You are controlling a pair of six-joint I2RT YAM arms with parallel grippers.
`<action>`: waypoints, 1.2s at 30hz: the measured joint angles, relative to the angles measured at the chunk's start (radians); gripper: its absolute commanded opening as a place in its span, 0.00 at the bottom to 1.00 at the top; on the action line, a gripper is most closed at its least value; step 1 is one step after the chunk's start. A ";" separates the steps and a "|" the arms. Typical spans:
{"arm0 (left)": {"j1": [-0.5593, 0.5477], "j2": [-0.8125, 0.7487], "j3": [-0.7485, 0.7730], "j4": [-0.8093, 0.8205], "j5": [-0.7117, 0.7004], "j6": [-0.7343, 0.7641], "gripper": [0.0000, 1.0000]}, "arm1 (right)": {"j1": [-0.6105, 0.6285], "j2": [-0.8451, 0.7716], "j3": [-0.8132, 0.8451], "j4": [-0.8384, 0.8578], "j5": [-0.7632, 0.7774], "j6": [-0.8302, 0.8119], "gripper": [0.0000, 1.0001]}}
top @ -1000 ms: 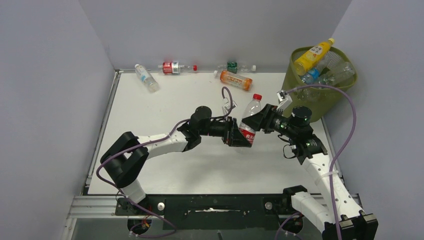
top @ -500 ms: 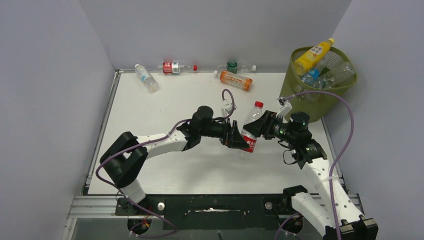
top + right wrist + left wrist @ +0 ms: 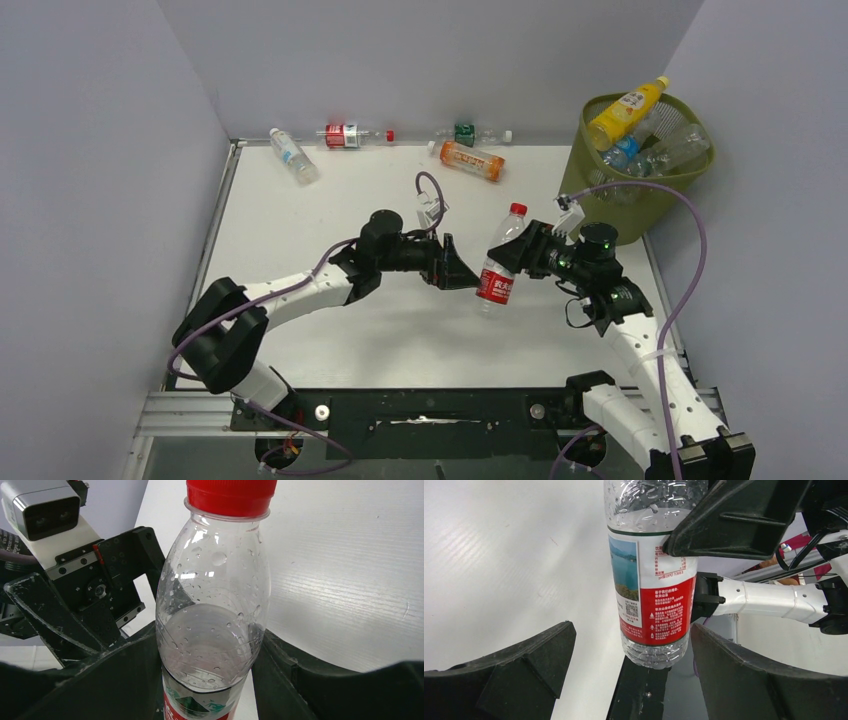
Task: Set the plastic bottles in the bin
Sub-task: Pick up the plastic bottle at the center of the board, then place the plastic bottle in the trash bin.
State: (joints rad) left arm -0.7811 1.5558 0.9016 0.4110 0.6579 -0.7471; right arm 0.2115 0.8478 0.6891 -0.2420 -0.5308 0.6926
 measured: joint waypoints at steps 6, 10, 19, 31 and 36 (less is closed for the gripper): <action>0.017 -0.041 -0.036 0.002 -0.002 0.001 0.87 | 0.000 0.022 0.000 0.008 0.004 0.010 0.47; 0.019 -0.042 -0.043 0.002 -0.002 0.001 0.87 | 0.001 0.039 0.000 0.016 0.008 0.023 0.47; 0.024 -0.046 -0.043 0.000 0.001 0.006 0.87 | -0.006 0.179 0.204 -0.043 0.061 -0.015 0.49; 0.031 -0.123 -0.050 -0.005 -0.004 0.012 0.87 | -0.444 0.483 0.825 -0.037 0.006 -0.057 0.50; 0.035 -0.148 -0.066 -0.005 -0.007 0.019 0.87 | -0.709 0.558 0.903 0.014 -0.056 0.014 0.50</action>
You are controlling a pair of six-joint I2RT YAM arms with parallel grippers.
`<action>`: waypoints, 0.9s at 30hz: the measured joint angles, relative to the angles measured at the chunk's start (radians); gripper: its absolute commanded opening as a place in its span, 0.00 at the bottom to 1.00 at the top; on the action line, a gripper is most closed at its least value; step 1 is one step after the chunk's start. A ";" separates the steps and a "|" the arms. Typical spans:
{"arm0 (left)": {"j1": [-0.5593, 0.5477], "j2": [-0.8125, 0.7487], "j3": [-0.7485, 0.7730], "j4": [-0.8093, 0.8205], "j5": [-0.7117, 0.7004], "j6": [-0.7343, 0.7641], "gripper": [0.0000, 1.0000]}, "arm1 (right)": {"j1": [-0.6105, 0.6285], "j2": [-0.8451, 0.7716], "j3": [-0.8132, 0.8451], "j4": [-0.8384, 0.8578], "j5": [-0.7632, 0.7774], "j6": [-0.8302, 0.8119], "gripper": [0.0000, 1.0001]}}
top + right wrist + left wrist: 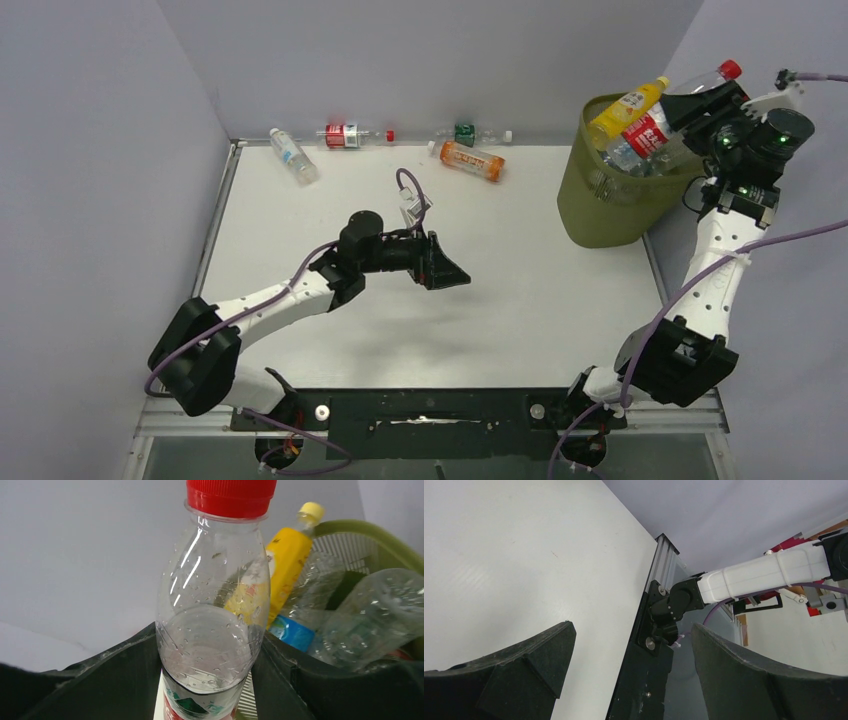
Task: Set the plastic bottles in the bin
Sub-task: Place the plastic bottle in the trash bin.
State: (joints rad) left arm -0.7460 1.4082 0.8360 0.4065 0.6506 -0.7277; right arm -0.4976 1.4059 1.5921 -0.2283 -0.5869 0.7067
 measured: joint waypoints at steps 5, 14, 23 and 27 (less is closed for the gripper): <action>0.021 -0.027 -0.023 0.000 0.002 0.004 0.87 | -0.077 0.052 0.022 0.018 -0.020 0.023 0.50; 0.049 -0.043 -0.042 0.006 0.009 0.003 0.87 | -0.061 0.097 0.013 0.024 0.018 -0.035 0.51; 0.060 -0.043 -0.062 0.027 0.021 -0.001 0.87 | 0.082 0.154 0.000 -0.032 0.212 -0.200 0.51; 0.065 -0.046 -0.068 0.044 0.027 -0.002 0.87 | 0.119 0.158 -0.014 -0.074 0.274 -0.246 0.51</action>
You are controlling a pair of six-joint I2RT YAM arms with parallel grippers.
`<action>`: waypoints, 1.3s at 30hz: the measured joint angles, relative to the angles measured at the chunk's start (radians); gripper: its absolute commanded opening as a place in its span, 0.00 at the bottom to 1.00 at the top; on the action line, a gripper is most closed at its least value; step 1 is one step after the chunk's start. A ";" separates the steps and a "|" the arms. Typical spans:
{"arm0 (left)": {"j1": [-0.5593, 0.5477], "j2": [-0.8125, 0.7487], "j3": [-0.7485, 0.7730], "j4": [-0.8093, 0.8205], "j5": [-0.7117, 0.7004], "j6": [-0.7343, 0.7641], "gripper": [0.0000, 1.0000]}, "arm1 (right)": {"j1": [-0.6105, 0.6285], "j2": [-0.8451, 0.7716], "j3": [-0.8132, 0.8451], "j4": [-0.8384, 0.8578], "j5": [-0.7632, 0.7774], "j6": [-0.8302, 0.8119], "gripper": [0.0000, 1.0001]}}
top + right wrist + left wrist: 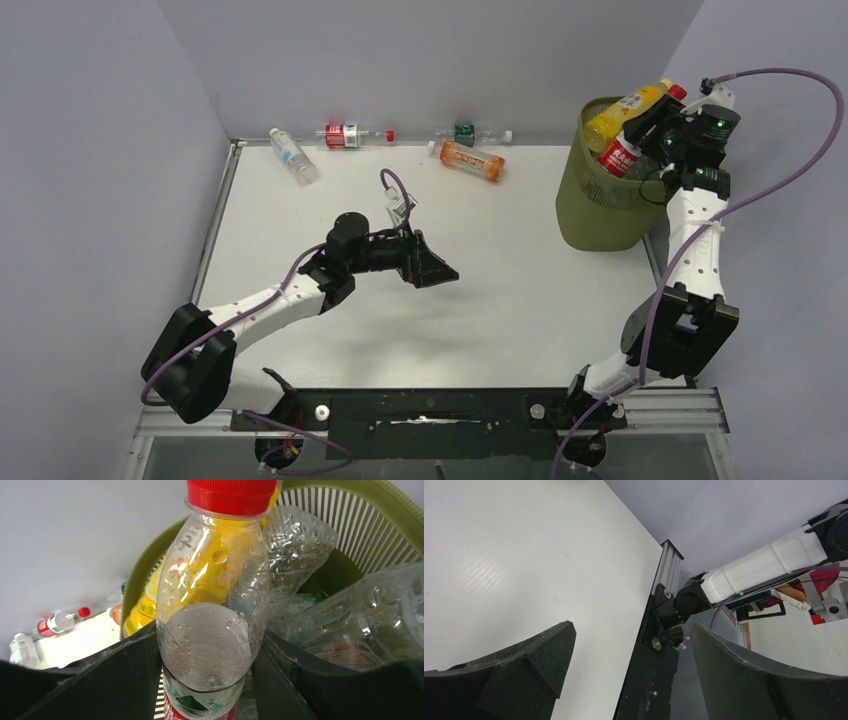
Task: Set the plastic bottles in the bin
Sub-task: Place the plastic bottle in the trash bin.
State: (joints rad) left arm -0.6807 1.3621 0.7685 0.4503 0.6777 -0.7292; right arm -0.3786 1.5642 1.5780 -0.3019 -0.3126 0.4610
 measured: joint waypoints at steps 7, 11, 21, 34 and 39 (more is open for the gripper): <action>0.002 -0.007 -0.020 0.011 0.008 -0.004 0.87 | 0.016 -0.004 -0.038 -0.049 0.098 -0.026 0.60; 0.002 -0.007 -0.027 0.019 0.009 -0.016 0.87 | 0.016 -0.013 -0.039 -0.082 0.129 -0.040 0.88; 0.002 -0.007 -0.027 0.032 0.009 -0.025 0.87 | 0.020 -0.116 0.006 -0.194 0.136 -0.060 0.98; 0.005 -0.007 -0.018 -0.007 -0.032 -0.022 0.91 | 0.025 -0.305 0.024 -0.207 0.023 -0.008 0.98; 0.010 -0.007 0.001 -0.048 -0.057 -0.018 0.91 | 0.108 -0.425 -0.125 -0.207 -0.031 0.019 0.98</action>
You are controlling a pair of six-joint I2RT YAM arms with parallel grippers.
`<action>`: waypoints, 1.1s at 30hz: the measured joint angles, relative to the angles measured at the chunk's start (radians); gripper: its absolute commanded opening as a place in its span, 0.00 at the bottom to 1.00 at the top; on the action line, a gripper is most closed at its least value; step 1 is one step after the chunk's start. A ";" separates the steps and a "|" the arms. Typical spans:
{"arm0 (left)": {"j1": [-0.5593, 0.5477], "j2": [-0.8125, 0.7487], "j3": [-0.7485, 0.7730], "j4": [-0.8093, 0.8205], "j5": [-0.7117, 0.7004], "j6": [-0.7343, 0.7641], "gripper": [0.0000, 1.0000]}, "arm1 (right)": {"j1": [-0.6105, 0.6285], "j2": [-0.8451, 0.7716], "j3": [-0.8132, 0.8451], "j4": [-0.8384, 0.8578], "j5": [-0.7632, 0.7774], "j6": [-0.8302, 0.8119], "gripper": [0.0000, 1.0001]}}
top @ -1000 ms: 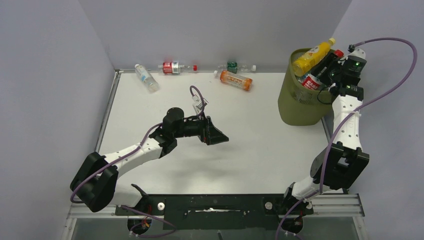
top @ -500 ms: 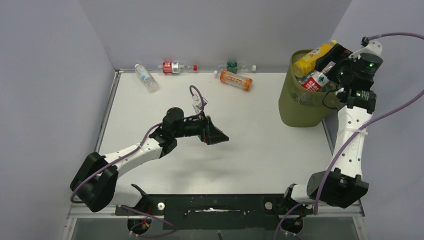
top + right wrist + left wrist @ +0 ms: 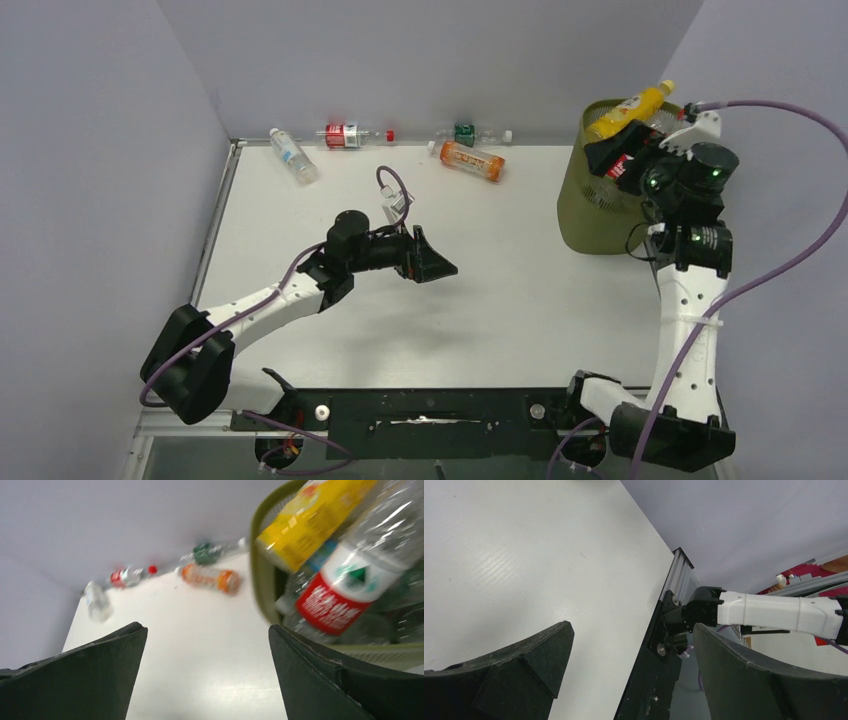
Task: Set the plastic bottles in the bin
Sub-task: Place the plastic bottle in the trash bin, then pick up the plastic bottle at the center of the board.
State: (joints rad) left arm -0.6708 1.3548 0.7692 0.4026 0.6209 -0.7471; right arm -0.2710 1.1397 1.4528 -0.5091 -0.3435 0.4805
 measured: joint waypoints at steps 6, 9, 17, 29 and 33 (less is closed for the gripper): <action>0.001 -0.003 0.037 -0.077 -0.043 0.019 0.92 | 0.257 -0.198 -0.272 0.019 -0.043 0.033 0.98; 0.006 -0.004 0.056 -0.122 -0.076 0.031 0.92 | 0.401 -0.300 -0.436 0.050 -0.042 0.061 0.98; 0.013 0.026 0.143 -0.250 -0.206 0.050 0.92 | 0.690 -0.427 -0.784 0.101 0.016 0.156 0.98; 0.064 0.153 0.239 -0.393 -0.407 0.023 0.92 | 0.822 -0.504 -0.956 0.172 0.056 0.198 0.98; 0.078 0.204 0.308 -0.443 -0.449 0.024 0.92 | 0.822 -0.512 -0.961 0.172 0.054 0.193 0.98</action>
State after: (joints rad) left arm -0.5926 1.5593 1.0771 -0.0406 0.1715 -0.7231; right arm 0.5510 0.6277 0.4923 -0.3370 -0.2897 0.6735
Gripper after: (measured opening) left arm 0.920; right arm 0.980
